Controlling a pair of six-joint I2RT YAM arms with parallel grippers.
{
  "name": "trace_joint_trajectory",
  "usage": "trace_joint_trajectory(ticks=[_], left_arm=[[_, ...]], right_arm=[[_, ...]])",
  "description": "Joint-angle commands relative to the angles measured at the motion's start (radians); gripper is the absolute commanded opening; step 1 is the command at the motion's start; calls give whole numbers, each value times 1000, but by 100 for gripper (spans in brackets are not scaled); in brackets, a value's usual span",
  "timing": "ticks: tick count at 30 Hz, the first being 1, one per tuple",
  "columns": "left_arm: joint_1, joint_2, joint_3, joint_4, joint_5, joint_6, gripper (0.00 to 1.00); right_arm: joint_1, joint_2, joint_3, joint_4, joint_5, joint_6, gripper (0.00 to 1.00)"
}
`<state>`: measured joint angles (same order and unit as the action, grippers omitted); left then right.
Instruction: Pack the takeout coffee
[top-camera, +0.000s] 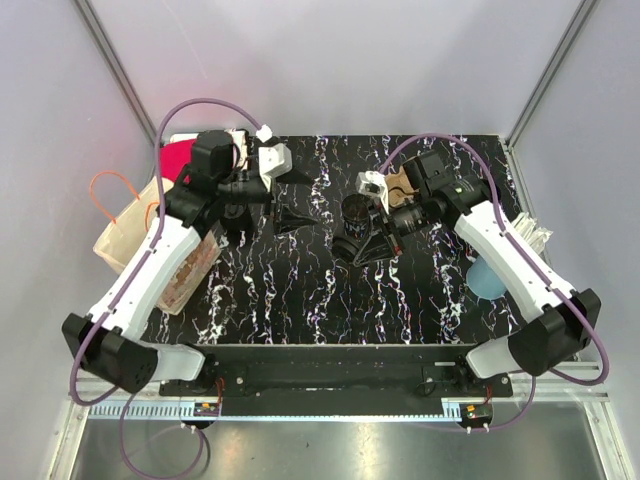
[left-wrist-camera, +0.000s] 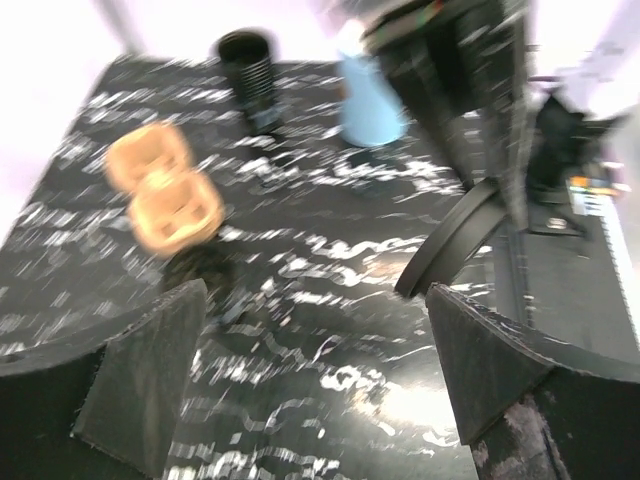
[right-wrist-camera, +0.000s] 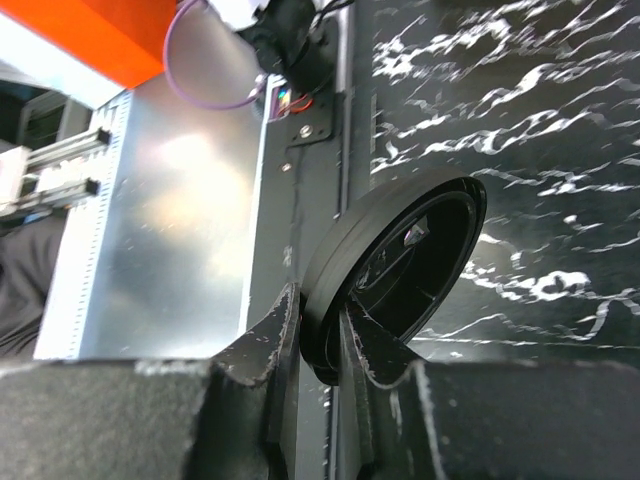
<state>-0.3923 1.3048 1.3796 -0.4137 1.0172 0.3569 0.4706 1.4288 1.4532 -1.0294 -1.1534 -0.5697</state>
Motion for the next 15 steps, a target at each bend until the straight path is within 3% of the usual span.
trace_joint_trajectory(ticks=[1,9,15], left_arm=[[-32,59,88,7,213,60,99],[-198,131,122,-190,156,267,99],[-246,172,159,-303,166,362,99]], right_arm=[[17,7,9,-95,-58,-70,0],[23,45,-10,-100,-111,-67,1],[26,35,-13,-100,-77,-76,1]])
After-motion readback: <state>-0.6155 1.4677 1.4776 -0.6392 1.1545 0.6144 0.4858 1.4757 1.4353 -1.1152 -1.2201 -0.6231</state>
